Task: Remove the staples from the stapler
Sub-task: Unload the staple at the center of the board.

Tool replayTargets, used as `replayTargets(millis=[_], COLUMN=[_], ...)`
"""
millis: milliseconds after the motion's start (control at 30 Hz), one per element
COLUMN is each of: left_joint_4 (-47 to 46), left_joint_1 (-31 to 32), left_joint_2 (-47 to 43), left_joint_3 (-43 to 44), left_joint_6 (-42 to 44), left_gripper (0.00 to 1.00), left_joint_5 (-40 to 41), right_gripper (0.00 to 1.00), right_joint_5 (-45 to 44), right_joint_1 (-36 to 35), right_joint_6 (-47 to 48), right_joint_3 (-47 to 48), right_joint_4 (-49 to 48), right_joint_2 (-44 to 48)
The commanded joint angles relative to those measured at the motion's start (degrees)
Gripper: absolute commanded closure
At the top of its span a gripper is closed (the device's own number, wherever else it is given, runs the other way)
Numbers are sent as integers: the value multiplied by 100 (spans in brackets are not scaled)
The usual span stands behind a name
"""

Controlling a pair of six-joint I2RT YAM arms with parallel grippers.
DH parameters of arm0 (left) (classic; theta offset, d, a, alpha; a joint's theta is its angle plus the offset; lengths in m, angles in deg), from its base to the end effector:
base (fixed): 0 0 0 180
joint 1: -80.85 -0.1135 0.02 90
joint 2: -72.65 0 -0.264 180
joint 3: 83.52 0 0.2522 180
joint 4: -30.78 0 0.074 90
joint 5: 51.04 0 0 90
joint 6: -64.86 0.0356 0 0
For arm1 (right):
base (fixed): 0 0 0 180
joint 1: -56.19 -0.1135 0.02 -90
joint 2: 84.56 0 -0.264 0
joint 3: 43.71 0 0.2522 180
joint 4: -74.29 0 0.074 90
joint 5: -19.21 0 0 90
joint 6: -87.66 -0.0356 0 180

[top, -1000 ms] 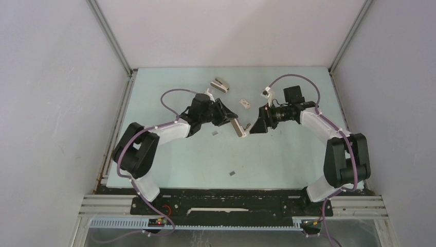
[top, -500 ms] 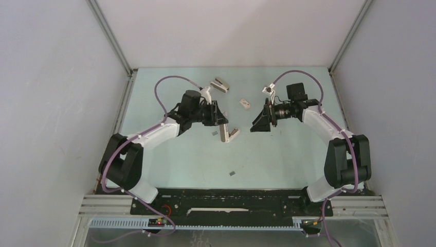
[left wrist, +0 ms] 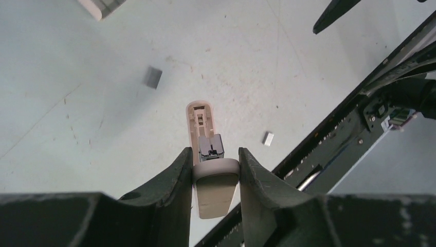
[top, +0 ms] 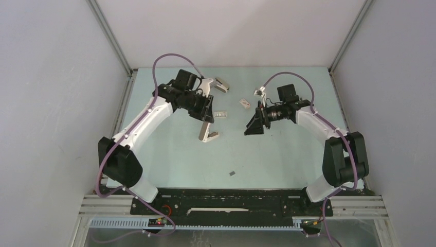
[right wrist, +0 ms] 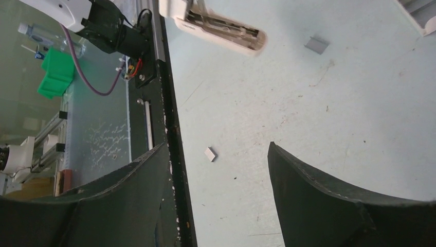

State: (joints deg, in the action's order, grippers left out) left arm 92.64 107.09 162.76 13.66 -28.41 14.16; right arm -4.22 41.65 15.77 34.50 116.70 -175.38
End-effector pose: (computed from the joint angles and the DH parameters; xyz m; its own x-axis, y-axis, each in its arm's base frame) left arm 0.2913 -0.1602 0.3217 -0.7669 0.3203 -0.5561 0.5755 0.7268 -0.3750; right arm 0.3020 0.1121 0.2502 -0.5645 -0.2741 -0.7786 -0.8254 0.1764 0.5363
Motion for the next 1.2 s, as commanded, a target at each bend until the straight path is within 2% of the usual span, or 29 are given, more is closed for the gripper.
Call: replayTargets(millis=[0, 133, 233, 533, 667, 800, 1167], left_joint_4=[1493, 935, 421, -1893, -2866, -3477, -4755], left_joint_1=[-14, -20, -31, -351, -561, -676, -832], left_joint_2=[170, -41, -104, -566, -692, -713, -758], left_joint_3=[628, 494, 327, -1255, -1769, -2037, -2487], left_joint_6=[378, 89, -249, -1772, -2367, -2817, -3680], left_gripper=[100, 100, 100, 100, 100, 100, 100], left_joint_5=[55, -560, -1056, -2303, -2687, -2953, -3267], right_gripper=[21, 18, 16, 13, 13, 14, 15], right_joint_5=[-293, 417, 670, 793, 919, 1024, 1138], right_joint_1=[-241, -245, -311, -213, -274, -357, -469], right_joint_6=[-852, -3657, -4897, -4921, -5330, -5783, -6083], right_joint_3=[-234, -892, -1189, -1382, -1402, -1395, -1393], right_joint_4=[-975, -3385, -4767, -5125, -5574, -6072, -6405], right_joint_2=[8, -235, -465, -415, -574, -773, -929])
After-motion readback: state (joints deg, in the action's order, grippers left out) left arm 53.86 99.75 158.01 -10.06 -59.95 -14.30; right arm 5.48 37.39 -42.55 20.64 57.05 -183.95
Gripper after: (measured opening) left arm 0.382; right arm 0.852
